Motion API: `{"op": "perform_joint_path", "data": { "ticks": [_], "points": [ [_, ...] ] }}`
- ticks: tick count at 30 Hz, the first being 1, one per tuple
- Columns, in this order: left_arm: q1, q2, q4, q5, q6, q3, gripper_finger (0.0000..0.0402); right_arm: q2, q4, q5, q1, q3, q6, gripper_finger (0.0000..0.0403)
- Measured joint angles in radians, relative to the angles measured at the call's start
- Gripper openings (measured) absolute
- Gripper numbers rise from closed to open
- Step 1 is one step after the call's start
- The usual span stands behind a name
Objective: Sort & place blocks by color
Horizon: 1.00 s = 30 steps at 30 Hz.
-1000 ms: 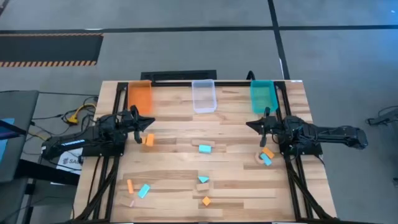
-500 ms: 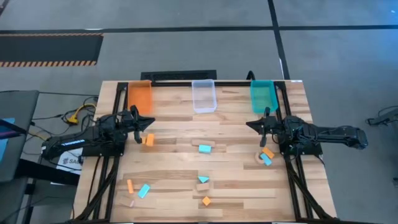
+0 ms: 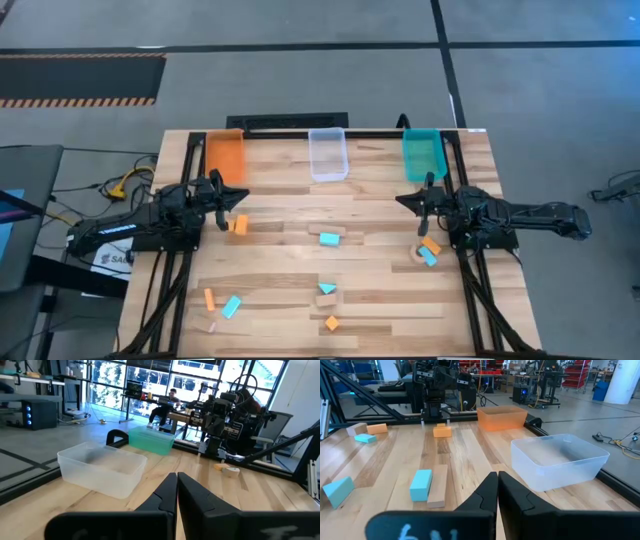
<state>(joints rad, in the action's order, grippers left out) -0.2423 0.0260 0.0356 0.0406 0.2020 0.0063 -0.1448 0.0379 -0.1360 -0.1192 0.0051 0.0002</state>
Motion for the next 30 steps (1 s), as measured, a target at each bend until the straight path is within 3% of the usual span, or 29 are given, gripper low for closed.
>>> {"op": "perform_joint_path", "data": {
  "ticks": [23, 27, 30],
  "points": [
    [0.0, 0.0, 0.001, 0.001, -0.001, 0.0, 0.0, 0.0, 0.0, 0.0, 0.0, 0.0, 0.0, 0.0036],
    [0.0, 0.0, 0.008, 0.056, -0.01, 0.0, 0.0, 0.0, 0.0, 0.0, 0.0, 0.0, 0.0, 0.0036],
    [0.0, 0.0, 0.01, 0.048, 0.087, 0.0, 0.0, 0.0, 0.0, 0.0, 0.0, 0.0, 0.0, 0.0036]
  ]
}}
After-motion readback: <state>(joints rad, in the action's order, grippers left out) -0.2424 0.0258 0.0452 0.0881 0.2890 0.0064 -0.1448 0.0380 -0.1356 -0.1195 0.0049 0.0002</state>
